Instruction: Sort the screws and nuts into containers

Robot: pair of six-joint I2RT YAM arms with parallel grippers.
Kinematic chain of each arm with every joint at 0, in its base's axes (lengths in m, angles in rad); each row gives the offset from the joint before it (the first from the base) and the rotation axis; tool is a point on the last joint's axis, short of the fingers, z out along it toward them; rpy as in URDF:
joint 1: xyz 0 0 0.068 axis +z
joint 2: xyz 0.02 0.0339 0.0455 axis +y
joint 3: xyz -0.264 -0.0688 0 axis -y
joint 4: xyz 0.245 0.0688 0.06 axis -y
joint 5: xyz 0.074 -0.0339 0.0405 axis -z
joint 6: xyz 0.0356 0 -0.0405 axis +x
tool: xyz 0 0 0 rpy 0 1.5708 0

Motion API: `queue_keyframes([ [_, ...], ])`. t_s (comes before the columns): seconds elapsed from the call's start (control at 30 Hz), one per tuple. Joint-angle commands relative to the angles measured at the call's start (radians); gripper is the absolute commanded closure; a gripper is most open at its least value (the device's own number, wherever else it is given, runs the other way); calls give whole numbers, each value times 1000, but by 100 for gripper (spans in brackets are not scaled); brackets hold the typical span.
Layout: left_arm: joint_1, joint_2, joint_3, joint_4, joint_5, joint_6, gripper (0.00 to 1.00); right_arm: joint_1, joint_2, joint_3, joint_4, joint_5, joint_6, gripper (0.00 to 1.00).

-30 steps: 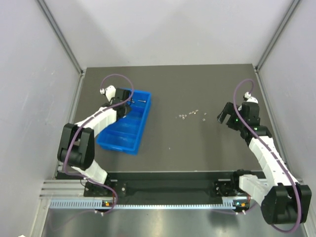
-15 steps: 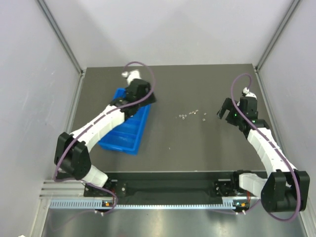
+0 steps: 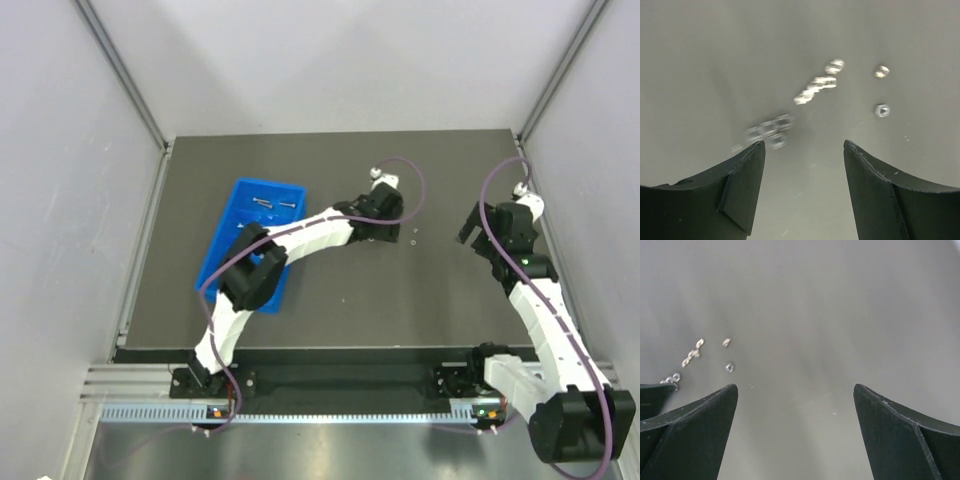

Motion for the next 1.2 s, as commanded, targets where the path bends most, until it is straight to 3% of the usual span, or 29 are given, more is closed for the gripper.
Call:
queue_keyframes([
  [0.0, -68, 69, 158, -19, 0, 81, 31, -1, -73, 29, -50, 130, 28, 0],
  [0.23, -104, 252, 297, -25, -6, 146, 32, -7, -156, 47, -69, 185, -5, 0],
  [0.77, -127, 370, 363, 1, -34, 233, 36, -6, -138, 44, -67, 167, -12, 0],
  [1.03, -131, 370, 366, -22, -35, 230, 56, -6, -141, 46, -70, 167, -10, 0],
  [1.17, -134, 372, 364, -28, -37, 235, 60, -6, -142, 47, -72, 167, -10, 0],
])
